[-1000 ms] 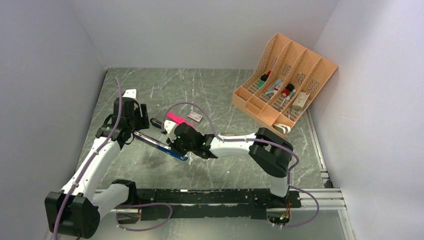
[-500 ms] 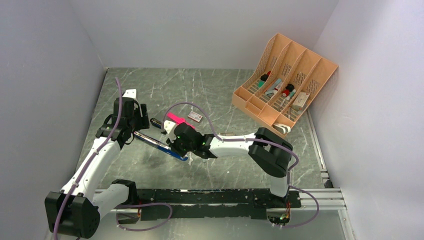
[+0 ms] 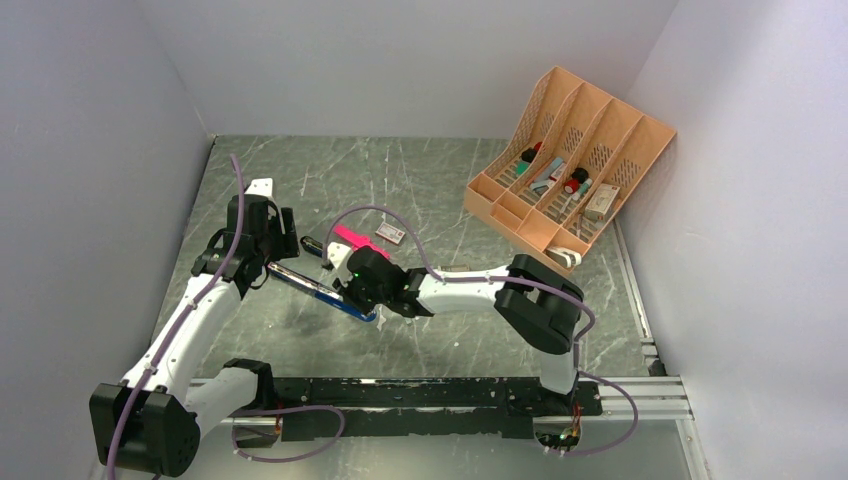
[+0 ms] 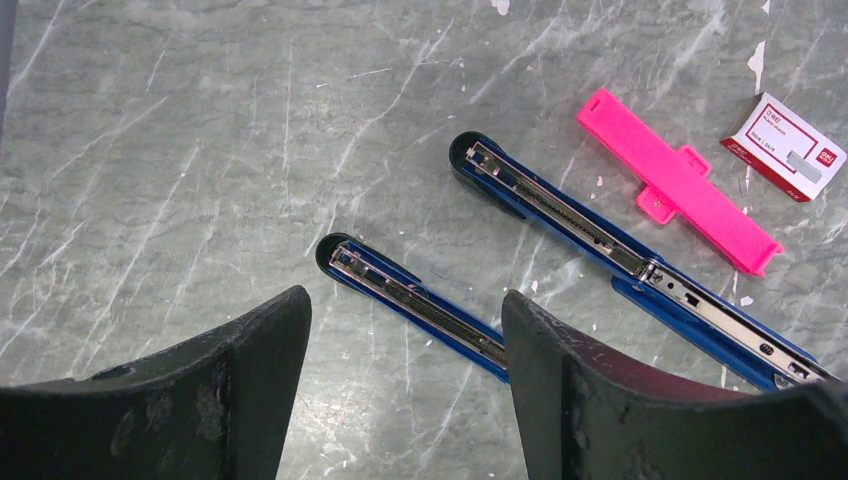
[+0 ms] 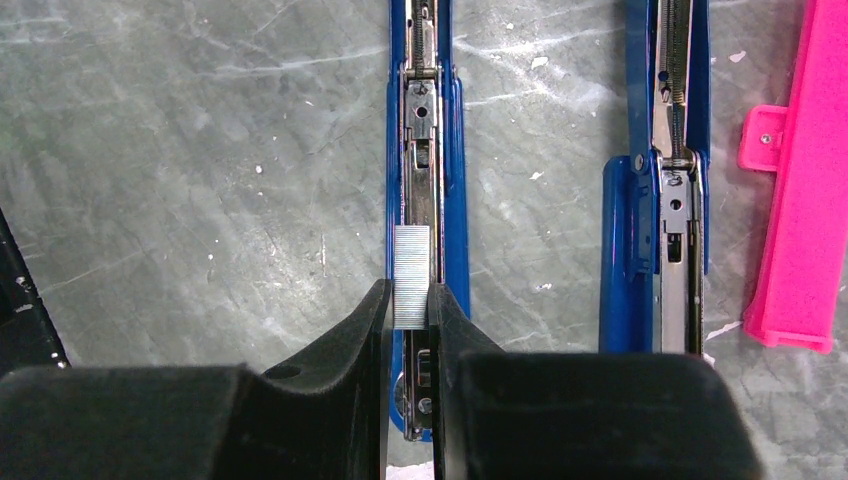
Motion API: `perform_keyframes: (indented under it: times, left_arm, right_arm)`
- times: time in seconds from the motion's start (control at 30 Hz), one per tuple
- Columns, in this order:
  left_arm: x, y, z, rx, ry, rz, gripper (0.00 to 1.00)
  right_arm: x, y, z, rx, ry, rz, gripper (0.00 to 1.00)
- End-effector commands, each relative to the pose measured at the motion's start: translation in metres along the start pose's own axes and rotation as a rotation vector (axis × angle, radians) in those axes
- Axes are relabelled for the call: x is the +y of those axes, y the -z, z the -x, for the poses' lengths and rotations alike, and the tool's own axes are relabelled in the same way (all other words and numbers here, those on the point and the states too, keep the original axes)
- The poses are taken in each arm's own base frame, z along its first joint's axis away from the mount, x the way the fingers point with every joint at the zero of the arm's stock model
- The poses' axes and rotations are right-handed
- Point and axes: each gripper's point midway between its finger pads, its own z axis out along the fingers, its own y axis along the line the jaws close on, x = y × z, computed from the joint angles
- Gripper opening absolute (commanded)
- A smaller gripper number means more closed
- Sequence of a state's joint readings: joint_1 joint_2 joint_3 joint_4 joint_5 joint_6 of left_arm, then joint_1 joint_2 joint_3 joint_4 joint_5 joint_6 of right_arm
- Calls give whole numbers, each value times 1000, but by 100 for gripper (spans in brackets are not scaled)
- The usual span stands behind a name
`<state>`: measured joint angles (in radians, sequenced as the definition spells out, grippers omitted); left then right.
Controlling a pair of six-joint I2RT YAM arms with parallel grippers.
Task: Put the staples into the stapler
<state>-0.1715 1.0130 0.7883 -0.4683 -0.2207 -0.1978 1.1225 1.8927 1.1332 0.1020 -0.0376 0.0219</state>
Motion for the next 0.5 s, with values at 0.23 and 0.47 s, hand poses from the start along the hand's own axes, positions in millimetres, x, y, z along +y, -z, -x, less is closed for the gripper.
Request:
perform_keyframes:
  times: [0.23, 0.47]
  left_arm:
    - [-5, 4, 11, -43, -2, -28, 74]
    - [-6, 4, 10, -42, -2, -29, 74]
  right_arm:
    - [4, -2, 10, -17, 12, 10, 0]
    - [2, -1, 19, -45, 22, 3, 0]
